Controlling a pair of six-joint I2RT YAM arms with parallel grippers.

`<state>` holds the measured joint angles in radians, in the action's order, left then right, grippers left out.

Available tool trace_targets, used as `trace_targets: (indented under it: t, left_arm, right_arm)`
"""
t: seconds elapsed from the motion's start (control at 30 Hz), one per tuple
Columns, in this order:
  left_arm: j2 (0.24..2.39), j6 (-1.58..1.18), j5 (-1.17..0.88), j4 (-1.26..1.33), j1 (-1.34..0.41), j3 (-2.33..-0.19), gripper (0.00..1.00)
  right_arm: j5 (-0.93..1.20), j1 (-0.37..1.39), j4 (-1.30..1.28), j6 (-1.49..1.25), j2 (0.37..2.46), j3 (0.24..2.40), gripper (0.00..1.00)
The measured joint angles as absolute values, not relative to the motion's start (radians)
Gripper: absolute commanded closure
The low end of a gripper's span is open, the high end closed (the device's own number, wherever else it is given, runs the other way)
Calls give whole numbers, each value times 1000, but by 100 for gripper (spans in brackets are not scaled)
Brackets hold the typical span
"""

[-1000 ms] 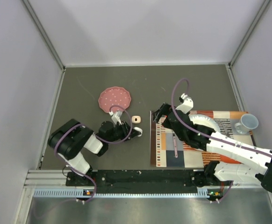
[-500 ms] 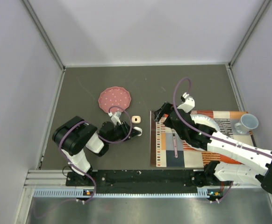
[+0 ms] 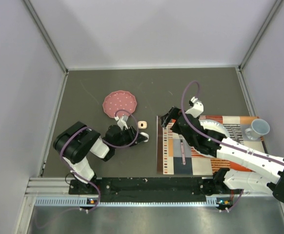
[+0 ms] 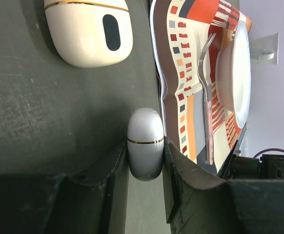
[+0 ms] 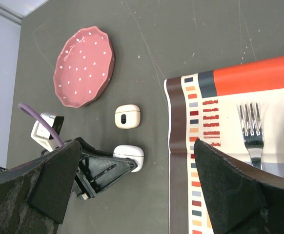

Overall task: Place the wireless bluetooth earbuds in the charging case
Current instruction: Place the charging case with the earbuds at the center of the board.

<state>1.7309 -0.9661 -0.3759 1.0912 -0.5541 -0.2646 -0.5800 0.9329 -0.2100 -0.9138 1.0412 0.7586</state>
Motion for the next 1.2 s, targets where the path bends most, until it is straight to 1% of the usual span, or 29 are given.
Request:
trace_targets:
  t: [0.13,0.2,0.23,0.27,0.43,0.5,0.53,0.67,0.8,1.03,1.13,1.2]
  left_arm:
    - [1701,-944,-371,1019,-554,-281,62]
    - [1682,-932,-368,980,-554,-288,55]
    - [1673,-928,-366,958,-554,-293,49]
    - [1661,-923,-359,944,-554,-295,47]
    - [1624,-905,-344,895,-555,-304,46]
    - [1624,-897,-346,876,-555,-319,41]
    - [1624,-896,-347,870,-555,-323,40]
    - [1617,-886,-350,856,-555,-330,39]
    - [1575,-854,-333,786,-555,-338,38]
    - [1432,-773,-231,574,-550,-337,36]
    - [1338,-730,-156,458,-550,-332,34]
    - [1251,-699,-96,367,-550,-331,29]
  right_arm:
    - [-580,933,-210,-918,1040,757,1]
    - [-580,933,-210,-918,1039,752,1]
    - [-579,933,-212,-919,1039,749,1]
    - [-579,933,-211,-919,1039,747,1]
    - [-578,933,-213,-920,1039,746,1]
    - [-578,933,-213,-920,1039,746,1]
    - [-578,933,-213,-920,1039,746,1]
    - [-577,933,-213,-920,1035,746,1]
    - [-577,933,-214,-921,1031,746,1]
    - [-577,933,-215,-921,1015,744,1]
    - [-578,933,-218,-921,1015,744,1]
    - [-578,933,-218,-921,1014,743,1]
